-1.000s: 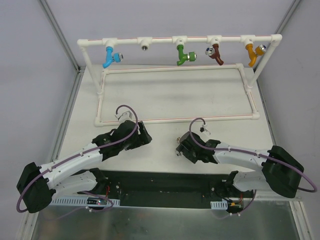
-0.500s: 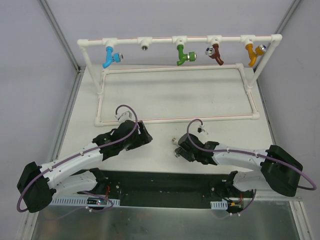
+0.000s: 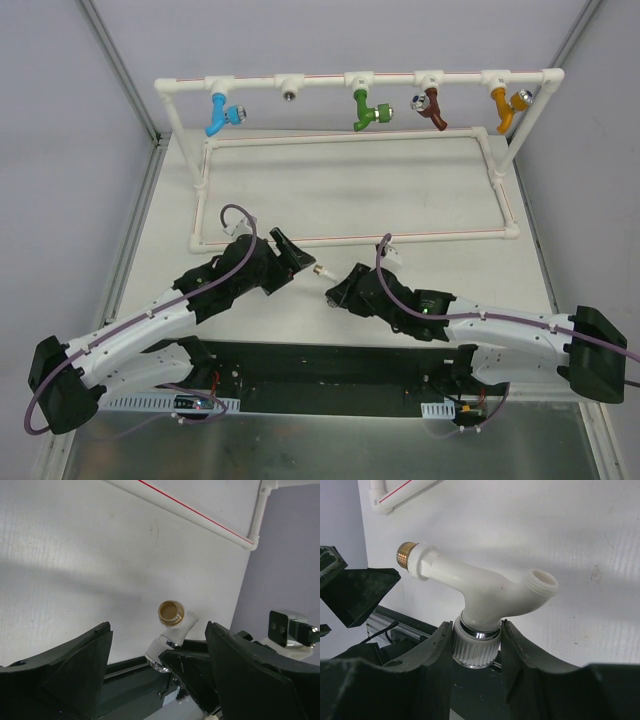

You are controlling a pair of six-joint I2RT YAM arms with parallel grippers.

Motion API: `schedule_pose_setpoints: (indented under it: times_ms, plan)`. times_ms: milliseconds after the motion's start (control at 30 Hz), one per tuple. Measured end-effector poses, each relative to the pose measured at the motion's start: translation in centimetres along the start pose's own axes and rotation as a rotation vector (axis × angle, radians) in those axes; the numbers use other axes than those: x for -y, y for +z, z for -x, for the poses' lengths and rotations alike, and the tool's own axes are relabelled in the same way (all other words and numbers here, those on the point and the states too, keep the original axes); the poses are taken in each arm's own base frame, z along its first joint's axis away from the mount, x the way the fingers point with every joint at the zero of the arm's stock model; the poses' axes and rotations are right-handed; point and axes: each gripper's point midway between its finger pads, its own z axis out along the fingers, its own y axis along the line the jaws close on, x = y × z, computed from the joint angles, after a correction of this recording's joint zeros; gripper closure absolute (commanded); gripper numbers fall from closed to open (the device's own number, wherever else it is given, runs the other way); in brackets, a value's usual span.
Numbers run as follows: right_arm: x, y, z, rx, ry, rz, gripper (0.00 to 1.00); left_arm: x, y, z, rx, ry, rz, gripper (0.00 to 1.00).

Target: Install the water faucets

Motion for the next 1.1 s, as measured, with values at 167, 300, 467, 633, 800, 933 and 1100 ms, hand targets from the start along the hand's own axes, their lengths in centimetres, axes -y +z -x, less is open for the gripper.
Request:
schedule_pose_setpoints:
  times_ms: [167, 300, 467, 633, 800, 933, 1100]
  plan:
    - [-1.3, -0.3, -0.1, -0.013, 0.003, 0.056, 1.00, 1.4, -0.2, -0.1, -0.014, -0.041, -0.054, 0.31]
    - [-2.4, -0.6, 0.1, -0.015, 0.014, 0.106, 1.00, 1.6, 0.2, -0.6, -0.040, -0.045, -0.061, 0.33]
    - [-3.1, -1.0, 0.0, -0.023, 0.022, 0.145, 1.00, 1.7, 0.7, -1.5, -0.069, -0.050, -0.060, 0.41]
    - [-3.2, -1.1, -0.3, -0.040, 0.020, 0.157, 1.00, 2.3, 0.7, -1.6, -0.070, -0.056, -0.084, 0.54]
    - [-3.5, -1.1, -0.5, -0.052, 0.020, 0.175, 1.00, 2.4, 1.0, -1.6, -0.069, -0.059, -0.087, 0.78]
    - [-3.4, -1.1, -0.7, -0.061, 0.017, 0.174, 1.00, 2.6, 1.1, -1.7, -0.074, -0.059, -0.091, 1.00]
    - [-3.3, -1.1, -0.8, -0.061, 0.017, 0.182, 0.42, 2.6, 1.1, -1.8, -0.077, -0.056, -0.099, 1.00]
